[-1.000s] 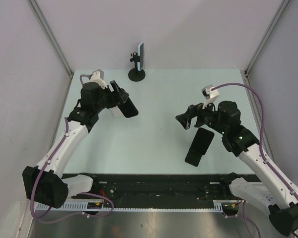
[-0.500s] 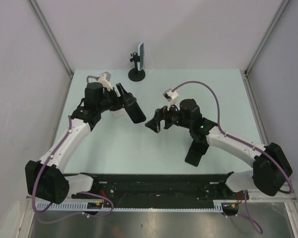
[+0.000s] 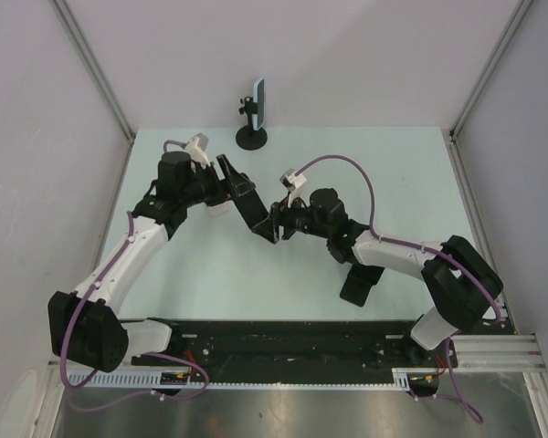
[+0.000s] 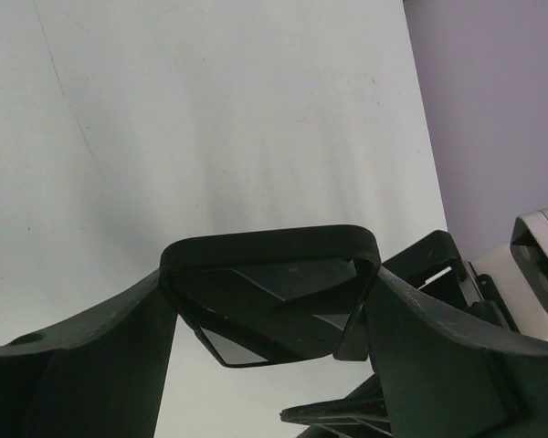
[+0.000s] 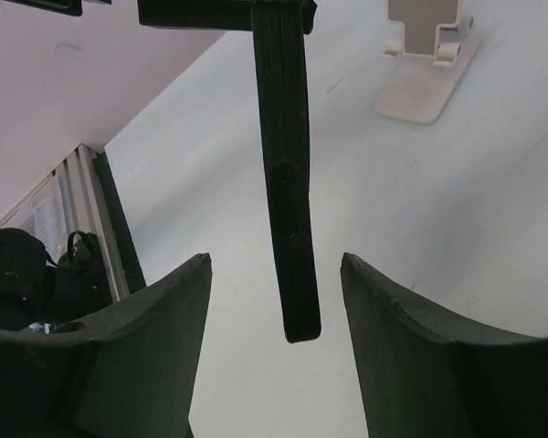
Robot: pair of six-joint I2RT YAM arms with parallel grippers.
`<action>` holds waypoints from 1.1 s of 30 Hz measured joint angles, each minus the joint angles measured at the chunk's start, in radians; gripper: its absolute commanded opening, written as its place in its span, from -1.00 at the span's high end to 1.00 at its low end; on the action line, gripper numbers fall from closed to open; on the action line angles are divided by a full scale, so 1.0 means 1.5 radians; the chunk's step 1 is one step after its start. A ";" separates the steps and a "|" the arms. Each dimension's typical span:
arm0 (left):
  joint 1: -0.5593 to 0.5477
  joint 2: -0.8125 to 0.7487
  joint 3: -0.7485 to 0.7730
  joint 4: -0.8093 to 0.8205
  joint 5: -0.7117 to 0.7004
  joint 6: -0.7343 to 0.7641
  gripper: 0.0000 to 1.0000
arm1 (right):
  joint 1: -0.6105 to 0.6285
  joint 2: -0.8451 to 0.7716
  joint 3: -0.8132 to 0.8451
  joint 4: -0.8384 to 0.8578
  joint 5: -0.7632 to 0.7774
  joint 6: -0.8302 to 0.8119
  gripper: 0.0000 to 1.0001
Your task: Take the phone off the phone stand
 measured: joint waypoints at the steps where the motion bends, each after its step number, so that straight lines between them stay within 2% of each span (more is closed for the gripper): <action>1: 0.000 0.001 0.000 0.000 0.003 0.000 0.99 | 0.001 0.006 0.000 0.008 -0.001 0.001 0.11; 3: 0.000 0.001 0.000 0.000 0.007 -0.001 0.99 | 0.001 0.011 0.000 0.017 -0.002 -0.002 0.37; 4: 0.000 0.002 0.000 0.000 0.008 -0.002 0.99 | 0.001 0.011 0.000 0.020 -0.004 -0.002 0.61; 7: 0.000 0.003 0.000 0.000 0.014 -0.004 0.93 | 0.001 0.011 0.000 0.019 -0.006 -0.005 1.00; 8: 0.000 0.003 0.000 0.001 0.016 -0.004 0.80 | 0.001 0.011 0.000 0.018 -0.006 -0.007 1.00; 9: 0.001 0.004 0.000 0.002 0.016 -0.004 0.44 | 0.001 0.011 0.000 0.017 -0.005 -0.009 1.00; 10: 0.001 0.004 0.000 0.002 0.017 -0.004 0.25 | 0.001 0.010 0.000 0.016 -0.005 -0.010 1.00; 11: 0.001 0.004 0.000 0.001 0.018 -0.004 -0.09 | 0.001 0.009 0.000 0.014 -0.004 -0.011 1.00; 13: 0.003 0.004 0.000 0.001 0.022 -0.004 -0.40 | -0.001 0.004 0.000 0.005 -0.002 -0.014 1.00; 14: 0.005 0.003 0.000 0.002 0.025 -0.004 -0.66 | -0.002 0.000 0.000 0.000 -0.001 -0.015 1.00; 17: 0.009 -0.002 0.000 0.002 0.038 -0.003 -0.99 | -0.009 -0.023 0.000 -0.032 -0.001 -0.020 1.00; 22: 0.056 -0.048 0.000 0.015 0.008 0.027 -1.00 | -0.078 -0.084 0.000 -0.135 -0.017 -0.017 1.00; 29: 0.079 -0.161 0.000 0.029 -0.081 0.102 -1.00 | -0.303 -0.172 0.003 -0.274 -0.038 -0.014 1.00; 33: 0.079 -0.201 -0.003 0.036 -0.117 0.143 -1.00 | -0.422 -0.176 0.023 -0.361 -0.055 -0.016 1.00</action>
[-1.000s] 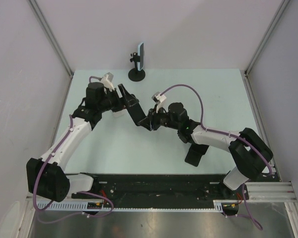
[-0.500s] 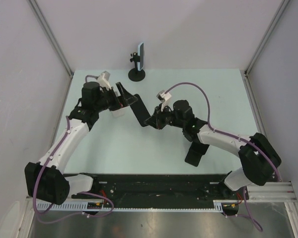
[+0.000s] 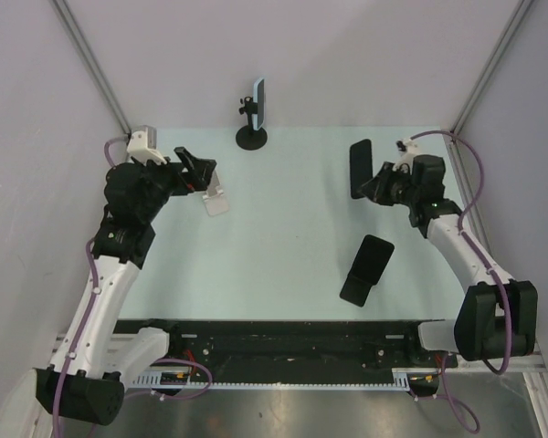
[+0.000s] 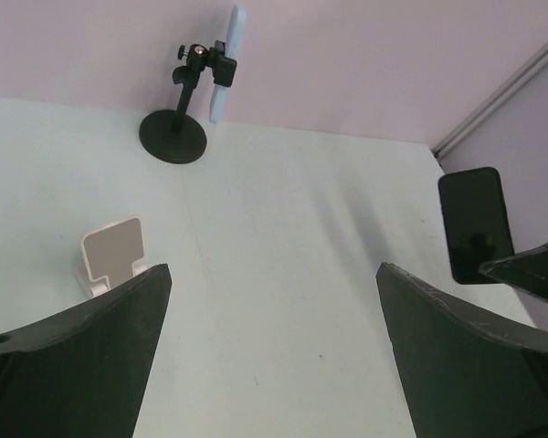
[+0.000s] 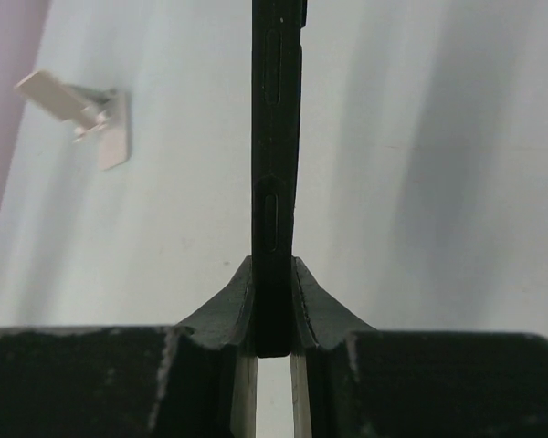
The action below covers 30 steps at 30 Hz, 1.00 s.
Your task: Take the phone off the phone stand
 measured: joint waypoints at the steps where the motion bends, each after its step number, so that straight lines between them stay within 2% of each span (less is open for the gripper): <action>1: 0.000 -0.004 -0.002 0.001 -0.005 0.008 -1.00 | -0.030 0.003 0.004 -0.021 0.001 -0.001 1.00; 8: 0.000 0.006 -0.010 -0.004 -0.022 0.039 -1.00 | -0.164 0.082 0.034 -0.114 0.004 -0.022 1.00; 12: 0.000 0.009 -0.010 -0.004 -0.022 0.045 -1.00 | -0.209 0.159 0.054 -0.140 0.005 -0.037 1.00; 21: 0.000 0.018 -0.011 -0.004 -0.016 0.047 -1.00 | -0.229 0.308 0.119 -0.189 -0.006 -0.090 1.00; 25: 0.000 0.020 -0.011 -0.004 -0.014 0.047 -1.00 | -0.237 0.327 0.135 -0.197 -0.023 -0.108 1.00; 27: 0.000 0.022 -0.011 -0.004 -0.013 0.047 -1.00 | -0.242 0.335 0.140 -0.199 -0.031 -0.112 0.88; 30: 0.000 0.024 -0.011 -0.004 -0.013 0.047 -1.00 | -0.253 0.348 0.142 -0.199 -0.043 -0.121 0.53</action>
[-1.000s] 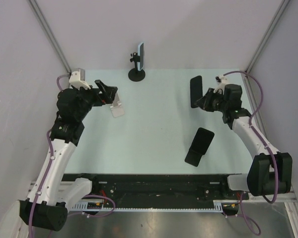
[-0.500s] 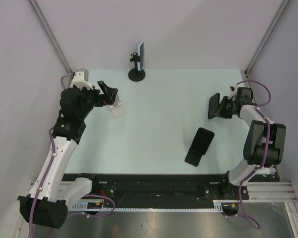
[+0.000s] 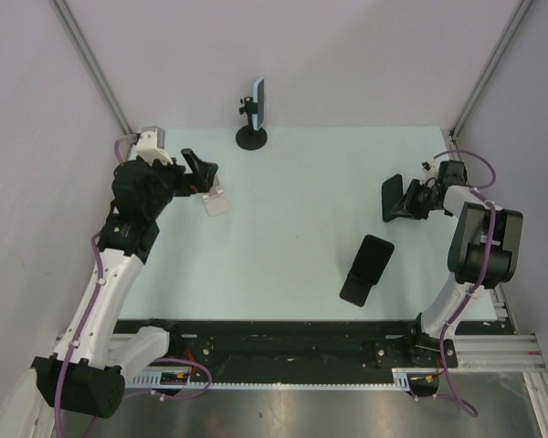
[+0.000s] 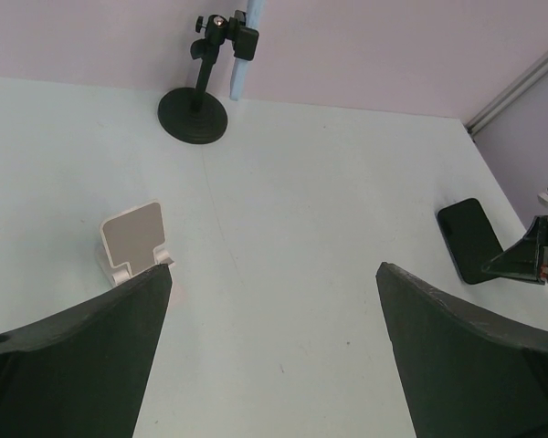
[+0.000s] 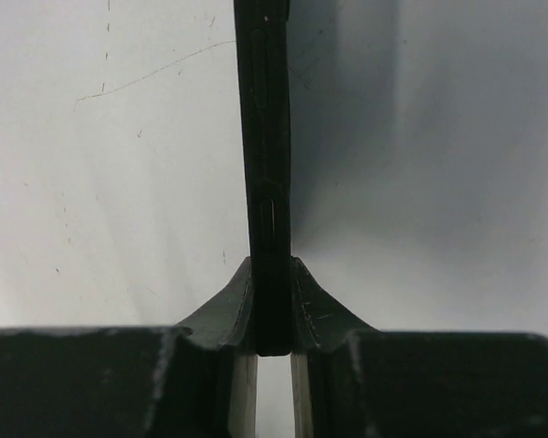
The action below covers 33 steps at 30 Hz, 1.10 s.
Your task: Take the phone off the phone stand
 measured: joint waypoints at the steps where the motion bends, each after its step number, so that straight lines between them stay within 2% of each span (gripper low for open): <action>1: 0.000 0.000 0.000 0.000 0.000 0.000 -1.00 | -0.004 0.001 0.000 0.000 -0.002 -0.001 0.46; 5: 0.000 0.001 0.000 0.000 0.001 0.000 -0.99 | -0.013 0.015 0.001 -0.001 0.002 -0.005 0.18; 7: 0.000 0.001 0.000 0.000 0.002 0.000 -1.00 | -0.016 0.020 0.001 -0.002 0.009 -0.007 0.13; 13: 0.000 0.005 0.000 0.000 0.007 0.000 -1.00 | -0.017 0.022 0.001 -0.006 0.040 -0.013 -0.31; 14: 0.000 0.006 0.000 0.000 0.008 0.000 -1.00 | -0.017 0.022 0.001 -0.007 0.046 -0.013 -0.48; 16: 0.000 0.006 0.000 0.000 0.010 0.000 -1.00 | -0.017 0.022 0.003 -0.007 0.047 -0.011 -0.65; 17: 0.000 0.006 0.000 0.000 0.011 0.000 -1.00 | -0.016 0.021 0.007 -0.006 0.052 -0.011 -0.83; 19: 0.000 0.006 0.000 0.000 0.012 0.000 -1.00 | -0.015 0.021 0.011 -0.004 0.062 -0.009 -0.98; 33: 0.000 0.006 0.000 0.000 0.016 0.000 -1.00 | 0.053 0.013 0.025 -0.006 0.192 -0.013 -0.99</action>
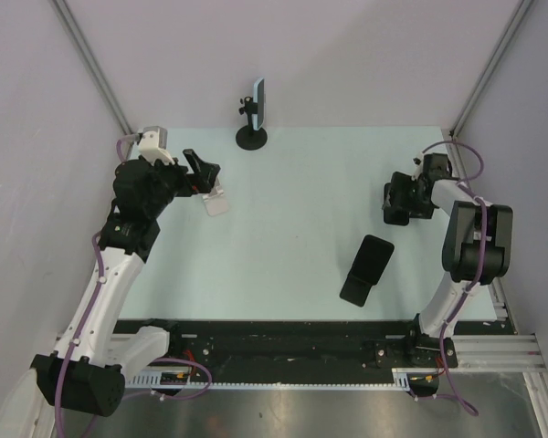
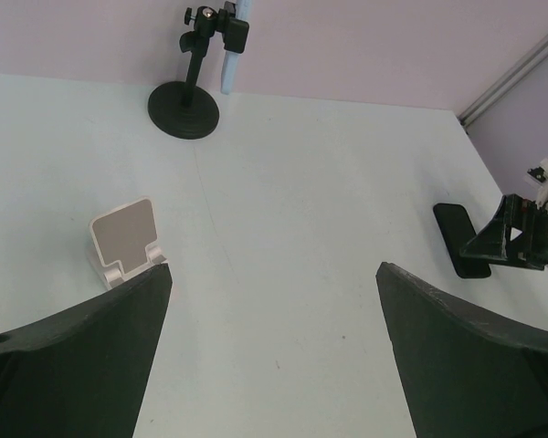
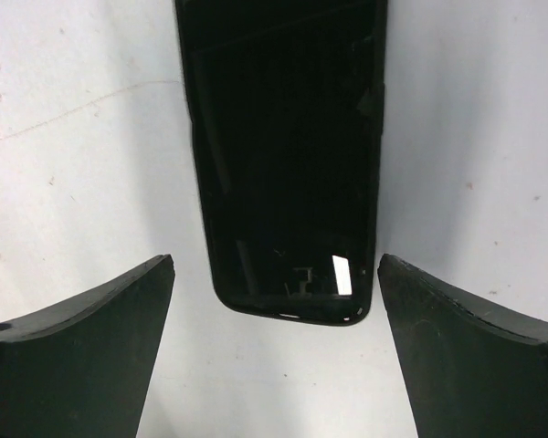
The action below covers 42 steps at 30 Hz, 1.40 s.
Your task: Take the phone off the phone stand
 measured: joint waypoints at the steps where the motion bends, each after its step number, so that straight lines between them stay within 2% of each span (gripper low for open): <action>1: 0.000 0.000 0.000 0.000 0.001 0.000 -1.00 | 0.006 0.001 0.007 -0.004 0.007 0.000 -0.99; 10: 0.000 0.000 0.000 0.000 0.002 0.000 -1.00 | 0.074 0.076 0.119 -0.036 0.117 -0.017 -0.99; 12: 0.000 0.000 0.000 0.000 0.002 0.000 -1.00 | 0.080 0.089 0.136 -0.040 0.138 -0.020 -0.91; 28: 0.001 0.001 0.000 0.000 0.014 0.000 -1.00 | 0.090 0.100 0.148 -0.073 0.247 -0.038 -0.90; 36: 0.001 0.001 0.000 0.000 0.015 0.000 -1.00 | 0.084 0.099 0.148 -0.083 0.246 -0.058 -0.88; 42: 0.001 0.001 0.000 0.000 0.015 0.000 -1.00 | 0.074 0.100 0.148 -0.088 0.208 -0.090 -0.68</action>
